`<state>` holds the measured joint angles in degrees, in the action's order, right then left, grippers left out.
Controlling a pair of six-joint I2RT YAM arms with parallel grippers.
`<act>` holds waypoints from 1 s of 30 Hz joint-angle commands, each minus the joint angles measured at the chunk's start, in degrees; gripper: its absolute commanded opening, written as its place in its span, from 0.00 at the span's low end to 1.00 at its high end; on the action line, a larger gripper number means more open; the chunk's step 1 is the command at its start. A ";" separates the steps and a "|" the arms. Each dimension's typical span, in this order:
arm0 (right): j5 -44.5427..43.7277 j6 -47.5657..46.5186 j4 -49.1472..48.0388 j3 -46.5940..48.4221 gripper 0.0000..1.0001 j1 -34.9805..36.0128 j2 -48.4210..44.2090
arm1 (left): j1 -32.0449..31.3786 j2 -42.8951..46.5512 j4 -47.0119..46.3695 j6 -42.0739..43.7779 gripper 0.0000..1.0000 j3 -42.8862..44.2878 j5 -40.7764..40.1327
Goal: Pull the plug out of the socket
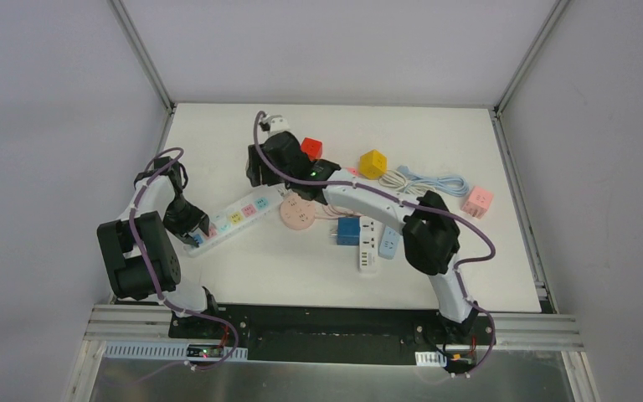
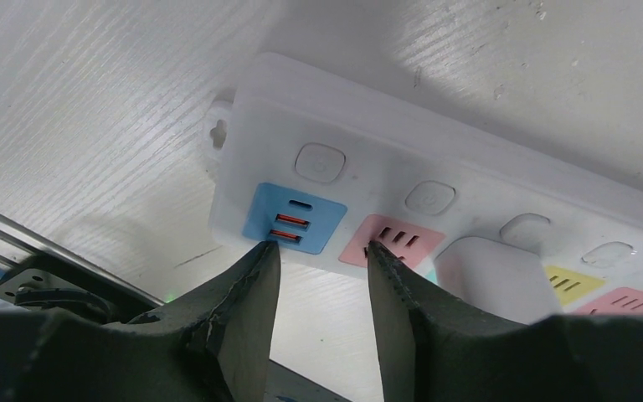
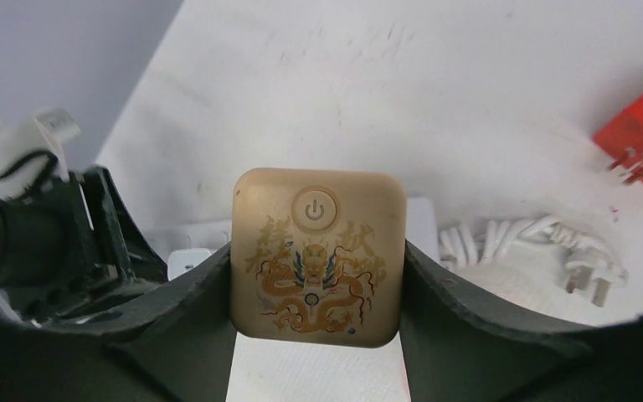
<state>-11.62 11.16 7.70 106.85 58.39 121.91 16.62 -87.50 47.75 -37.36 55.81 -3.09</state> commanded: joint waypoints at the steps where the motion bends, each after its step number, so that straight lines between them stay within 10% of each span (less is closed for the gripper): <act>1: -0.12 6.75 -7.25 -3.67 0.00 -3.44 -6.89 | 0.35 2.55 -1.30 -0.50 0.44 -0.84 -1.78; 21: -3.33 17.87 5.29 -10.01 0.34 -17.86 -2.29 | 0.34 8.90 0.26 1.75 0.60 0.84 -4.94; 30: -5.63 16.92 10.13 -6.62 0.80 -18.06 0.52 | 0.34 7.69 0.30 2.91 0.60 1.14 -3.43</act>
<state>-15.09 28.12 16.53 96.55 40.36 123.33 16.62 -79.92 47.03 -36.18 56.27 -6.63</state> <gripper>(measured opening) 0.751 0.598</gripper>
